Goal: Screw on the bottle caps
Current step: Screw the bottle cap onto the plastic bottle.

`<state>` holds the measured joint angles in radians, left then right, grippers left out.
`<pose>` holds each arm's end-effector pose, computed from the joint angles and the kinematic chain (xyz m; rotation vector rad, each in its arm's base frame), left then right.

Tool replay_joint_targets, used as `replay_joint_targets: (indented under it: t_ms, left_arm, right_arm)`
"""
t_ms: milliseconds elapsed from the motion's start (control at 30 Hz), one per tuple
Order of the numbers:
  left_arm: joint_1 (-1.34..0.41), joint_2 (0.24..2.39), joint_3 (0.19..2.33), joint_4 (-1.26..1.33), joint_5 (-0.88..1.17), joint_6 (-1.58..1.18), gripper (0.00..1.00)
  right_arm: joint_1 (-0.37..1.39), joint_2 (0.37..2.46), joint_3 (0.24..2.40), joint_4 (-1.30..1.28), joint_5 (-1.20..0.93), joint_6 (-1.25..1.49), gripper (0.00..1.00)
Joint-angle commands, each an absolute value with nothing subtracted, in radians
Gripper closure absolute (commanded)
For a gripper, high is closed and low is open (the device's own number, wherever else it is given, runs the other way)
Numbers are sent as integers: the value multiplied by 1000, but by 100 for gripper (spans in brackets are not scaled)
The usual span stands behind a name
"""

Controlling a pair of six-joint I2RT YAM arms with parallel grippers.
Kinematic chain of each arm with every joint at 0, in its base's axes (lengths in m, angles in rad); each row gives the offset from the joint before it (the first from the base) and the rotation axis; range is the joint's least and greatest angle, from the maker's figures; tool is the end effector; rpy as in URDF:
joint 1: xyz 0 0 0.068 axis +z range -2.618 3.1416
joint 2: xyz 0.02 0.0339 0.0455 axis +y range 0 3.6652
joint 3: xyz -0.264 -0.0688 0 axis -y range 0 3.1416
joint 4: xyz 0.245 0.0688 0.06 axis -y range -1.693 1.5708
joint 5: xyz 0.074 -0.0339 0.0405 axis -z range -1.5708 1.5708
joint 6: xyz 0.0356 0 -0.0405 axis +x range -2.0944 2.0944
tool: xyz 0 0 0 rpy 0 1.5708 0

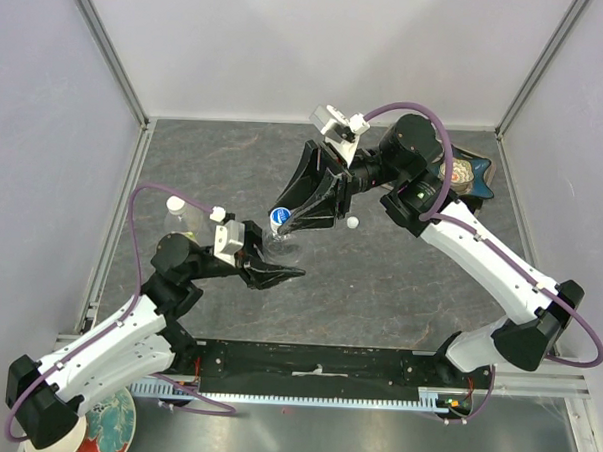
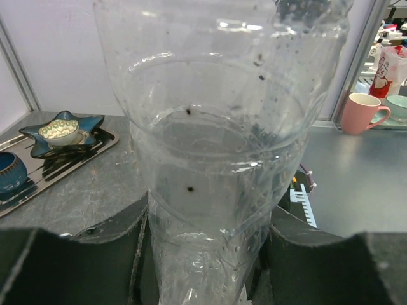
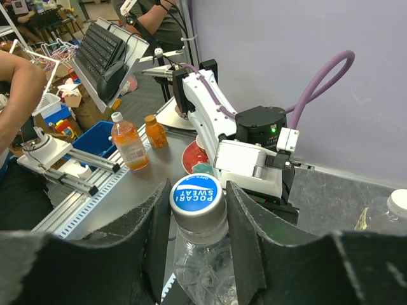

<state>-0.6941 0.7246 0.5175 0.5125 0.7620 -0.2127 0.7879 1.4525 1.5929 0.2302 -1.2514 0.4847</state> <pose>0.1146 -0.1274 0.3268 0.9880 1.0805 -1.2302 0.1894 0.2382 0.5002 -1.4225 0.9870 1.7257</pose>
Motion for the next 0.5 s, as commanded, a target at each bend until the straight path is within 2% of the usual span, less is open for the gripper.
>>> replay_joint_targets:
  t_ms: [0, 133, 267, 367, 400, 467]
  left_arm:
    - [-693, 713, 549, 548, 724, -249, 98]
    - [-692, 707, 549, 548, 684, -256, 98]
    - [-690, 704, 551, 545, 631, -247, 98]
    - [-687, 700, 555, 538, 548, -223, 98]
    - [-684, 698, 555, 537, 494, -218, 98]
    - [-681, 696, 557, 537, 444, -203, 98]
  right_arm:
    - [793, 1440, 1583, 296, -1281, 508, 58]
    - [792, 1437, 1578, 221, -1267, 445, 74]
    - [784, 1436, 1566, 120, -1236, 379, 85]
    - [775, 1448, 1601, -129, -1157, 145, 89]
    - [775, 1457, 1624, -328, -1110, 71, 92]
    - [775, 1476, 1651, -426, -1019, -30, 95]
